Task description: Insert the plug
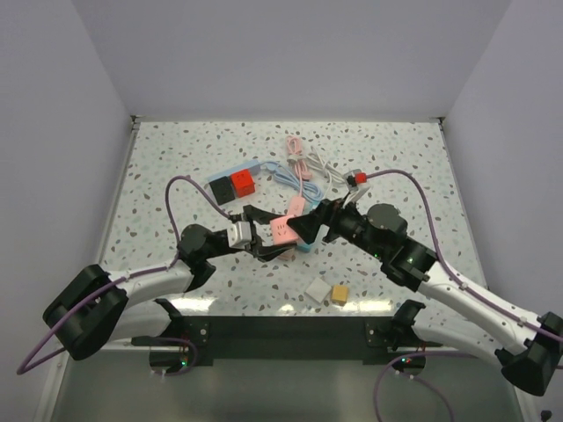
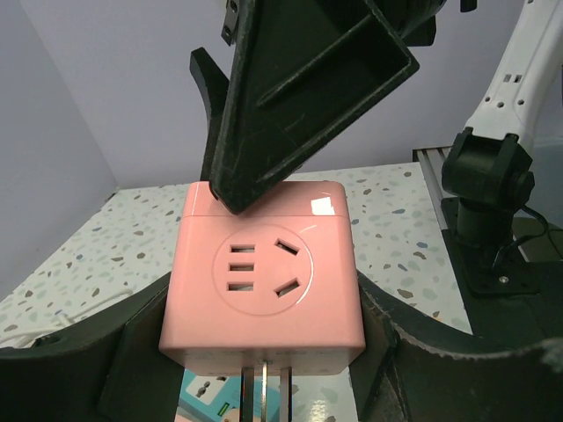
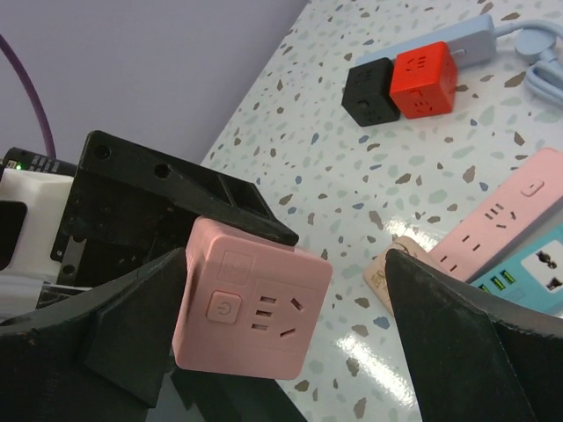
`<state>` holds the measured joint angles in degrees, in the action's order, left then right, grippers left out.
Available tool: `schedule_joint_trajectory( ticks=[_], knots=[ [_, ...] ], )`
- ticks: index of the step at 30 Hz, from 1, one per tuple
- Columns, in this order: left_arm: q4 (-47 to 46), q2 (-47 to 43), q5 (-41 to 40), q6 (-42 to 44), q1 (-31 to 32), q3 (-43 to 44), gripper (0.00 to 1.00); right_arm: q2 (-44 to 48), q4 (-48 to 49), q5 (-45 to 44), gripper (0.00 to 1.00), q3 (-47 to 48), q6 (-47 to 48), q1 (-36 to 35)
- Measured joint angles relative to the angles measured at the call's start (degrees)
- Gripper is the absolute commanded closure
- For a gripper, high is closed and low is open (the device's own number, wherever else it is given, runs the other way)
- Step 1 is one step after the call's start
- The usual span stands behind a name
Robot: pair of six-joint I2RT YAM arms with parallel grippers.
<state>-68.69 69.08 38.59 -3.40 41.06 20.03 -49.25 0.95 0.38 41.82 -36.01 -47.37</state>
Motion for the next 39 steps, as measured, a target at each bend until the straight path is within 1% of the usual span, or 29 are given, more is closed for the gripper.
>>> schedule_joint_trajectory(
  ticks=[6,9,18,20,21,23,24,25,26,27,28,29,31,32,33,35,38,39],
  knots=[
    [-0.33,0.0,0.04,0.04,0.0,0.02,1.0,-1.18,1.57,3.63,0.04,-1.03,-2.34,0.02],
    [-0.57,0.0,0.02,0.15,0.0,0.13,1.0,-1.73,2.08,5.22,0.07,-1.09,-3.08,0.02],
    [-1.11,0.42,-0.2,1.11,0.0,0.13,1.0,-5.05,5.49,11.17,0.2,-1.68,-5.03,0.04],
    [-1.38,0.48,-0.35,1.14,0.0,0.13,1.0,-5.14,5.53,11.69,0.25,-1.68,-5.16,0.04],
    [-1.62,0.5,-0.44,1.31,0.0,0.13,1.0,-5.14,5.62,11.93,0.3,-1.68,-5.35,0.11],
    [-2.27,0.7,-0.57,2.05,0.0,0.13,1.0,-5.11,5.92,12.26,0.37,-1.68,-5.92,0.22],
    [-2.49,0.85,-0.63,2.14,0.0,0.13,1.0,-5.11,6.01,12.41,0.43,-1.68,-5.99,0.28],
    [-2.78,1.03,-0.7,2.14,0.0,0.13,1.0,-5.11,5.99,12.57,0.64,-1.68,-6.03,0.33],
    [-2.95,1.2,-0.83,2.16,0.0,0.13,1.0,-5.14,6.01,12.68,0.75,-1.68,-6.03,0.44],
    [-3.15,1.36,-0.92,2.16,0.02,0.15,1.0,-5.14,6.01,12.79,0.94,-1.68,-6.03,0.55],
    [-3.26,1.51,-0.96,2.16,0.02,0.2,1.0,-5.14,5.99,12.85,1.0,-1.7,-6.03,0.59],
    [-3.3,1.66,-1.14,2.14,0.04,0.31,1.0,-5.14,6.01,12.85,1.0,-1.7,-5.99,0.63],
    [-3.08,1.77,-1.62,2.1,0.15,0.57,0.72,-5.11,6.01,12.74,1.0,-1.7,-5.84,0.85],
    [-2.54,1.79,-1.9,2.14,0.22,0.87,0.45,-5.05,5.99,12.59,1.0,-1.66,-5.51,0.94],
    [-1.97,1.81,-2.03,2.19,0.24,1.22,0.35,-4.96,5.9,12.35,1.0,-1.55,-5.29,1.01],
    [-0.52,1.81,-2.64,2.32,0.37,2.21,0.21,-4.68,4.68,11.1,1.0,-0.61,-3.8,1.25],
    [1.42,1.81,-5.4,1.95,0.52,3.3,0.07,-4.26,1.27,9.25,1.0,1.86,0.44,1.84],
    [1.95,1.7,-6.34,1.7,0.52,3.39,0.0,-4.24,-0.02,8.46,1.0,2.91,1.81,2.23]
  ],
)
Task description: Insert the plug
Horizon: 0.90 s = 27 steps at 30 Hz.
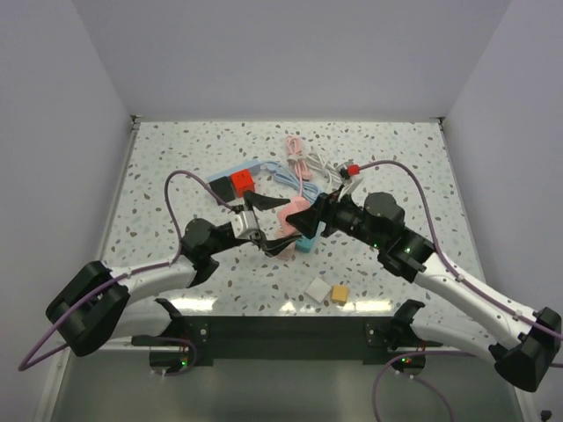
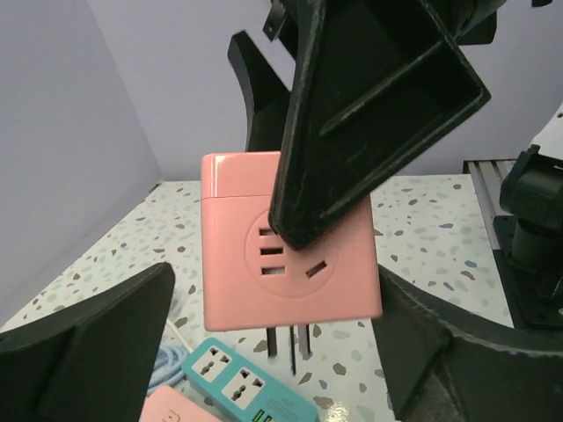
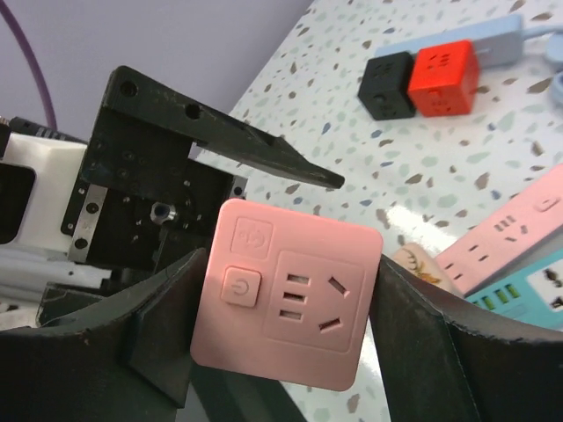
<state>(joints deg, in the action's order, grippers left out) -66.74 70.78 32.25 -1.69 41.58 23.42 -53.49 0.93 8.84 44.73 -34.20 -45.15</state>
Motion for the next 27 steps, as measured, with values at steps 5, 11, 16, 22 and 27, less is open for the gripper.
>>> schedule_joint_trajectory(
  ticks=[5,11,16,22,27],
  knots=[
    [3.96,-1.88,-2.43,-0.2,-0.07,-0.44,0.0,-1.44,-3.96,-3.85,1.0,5.14,4.94,2.93],
    [8.02,-8.81,-5.92,-0.24,-0.09,-5.27,0.0,-4.26,-4.83,-7.17,1.0,7.61,7.63,4.28],
    [10.69,-10.25,-11.28,-2.03,-0.09,-8.55,0.0,-6.08,-4.57,-9.44,1.0,7.3,8.37,4.35],
    [10.47,-5.88,-17.79,-7.13,-0.2,-9.73,0.0,-7.76,-0.44,-13.09,1.0,3.74,9.01,4.35],
    [10.14,2.93,-19.21,-12.41,-0.2,-9.7,0.0,-11.74,3.98,-17.64,1.0,1.92,10.05,4.35]
  ],
)
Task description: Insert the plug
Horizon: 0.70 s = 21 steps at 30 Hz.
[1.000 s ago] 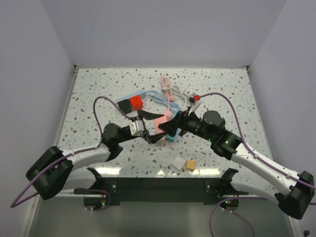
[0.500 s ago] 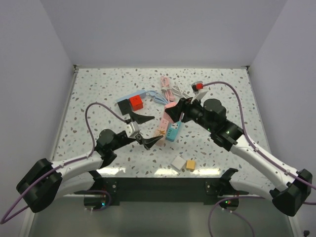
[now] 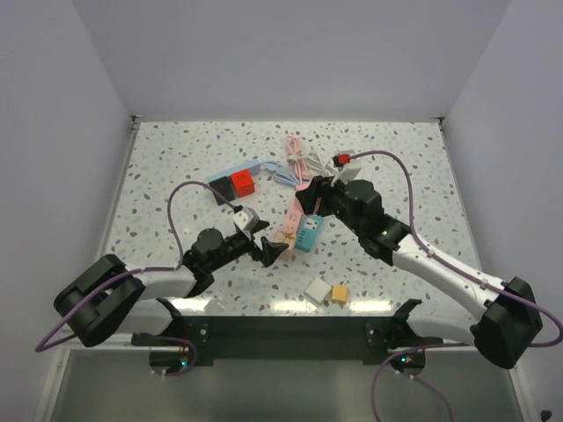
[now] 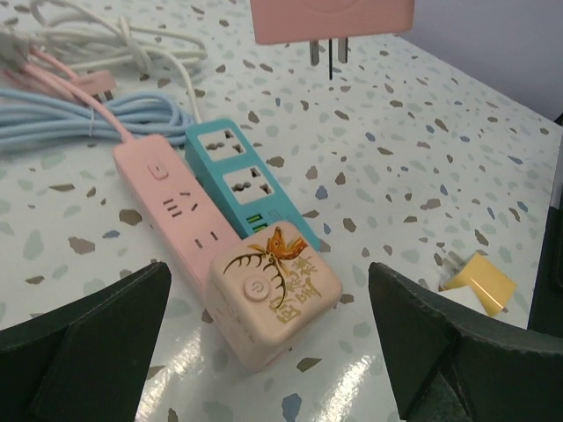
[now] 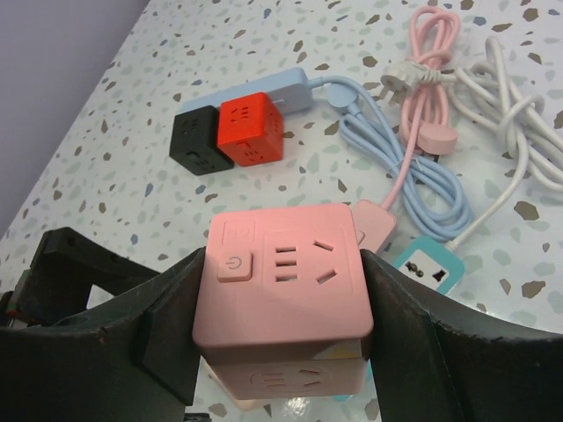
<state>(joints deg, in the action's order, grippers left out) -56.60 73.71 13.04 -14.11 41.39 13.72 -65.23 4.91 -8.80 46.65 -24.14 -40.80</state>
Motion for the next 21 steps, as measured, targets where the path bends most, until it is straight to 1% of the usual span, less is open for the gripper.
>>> schedule_joint_trajectory(
  ticks=[4,13,19,21],
  knots=[
    [0.22,3.82,-0.63,-3.13,-0.02,0.59,0.0,-2.36,4.09,-3.72,1.0,-1.51,0.24,0.0],
    [0.13,8.26,-1.16,-7.56,0.07,2.56,0.0,-10.67,15.37,-9.57,1.0,-4.39,-0.24,0.0],
    [0.59,11.63,-1.31,-8.52,0.7,4.31,0.04,-13.73,17.9,-10.21,1.0,-4.63,-0.28,0.0],
    [0.85,12.26,-1.36,-9.07,0.7,4.52,0.03,-14.05,18.84,-10.25,1.0,-4.63,-0.31,0.0]
  ],
)
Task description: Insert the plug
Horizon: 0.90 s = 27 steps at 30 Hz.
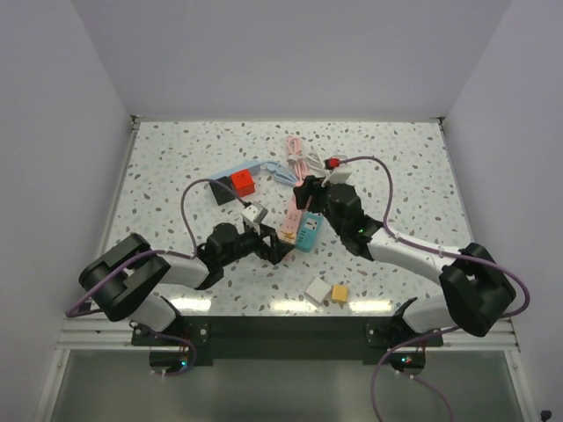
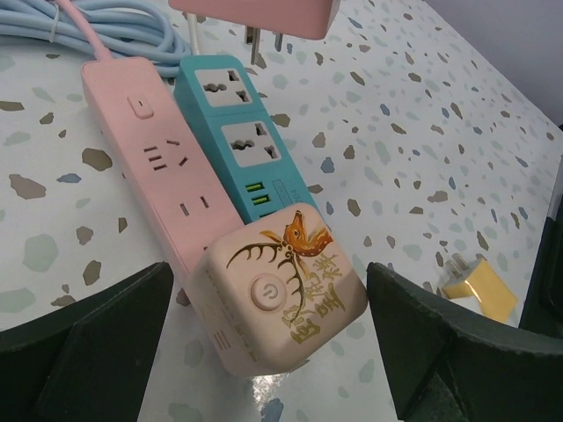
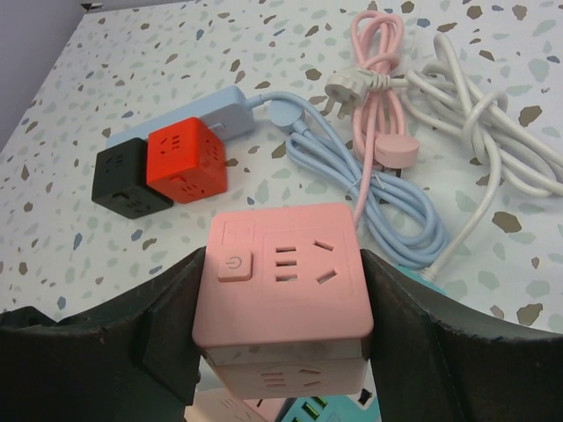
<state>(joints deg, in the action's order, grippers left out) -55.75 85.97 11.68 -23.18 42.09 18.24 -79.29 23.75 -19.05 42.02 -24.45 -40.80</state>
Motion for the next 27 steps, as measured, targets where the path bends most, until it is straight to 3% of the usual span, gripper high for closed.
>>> schedule_joint_trajectory(
  ticks=[8,11,22,25,27],
  knots=[
    [2.36,0.22,-3.37,-0.68,3.15,1.33,0.01,-1.33,2.73,-1.03,1.0,-0.66,-0.42,0.0],
    [5.2,0.39,-6.1,-0.57,4.66,3.19,0.07,-1.99,3.85,-1.05,1.0,-1.31,-0.85,0.0],
    [16.11,-0.09,-15.21,1.79,8.61,8.94,0.8,-2.91,8.83,-4.39,1.0,-5.62,-2.84,-1.18],
    [19.06,-0.52,-16.48,1.81,9.09,10.12,0.96,-4.15,10.01,-6.19,1.0,-5.7,-2.95,-2.73],
    [21.07,-1.05,-17.29,1.73,9.25,10.71,1.0,-5.2,11.17,-7.26,1.0,-5.7,-2.99,-3.61]
  ],
)
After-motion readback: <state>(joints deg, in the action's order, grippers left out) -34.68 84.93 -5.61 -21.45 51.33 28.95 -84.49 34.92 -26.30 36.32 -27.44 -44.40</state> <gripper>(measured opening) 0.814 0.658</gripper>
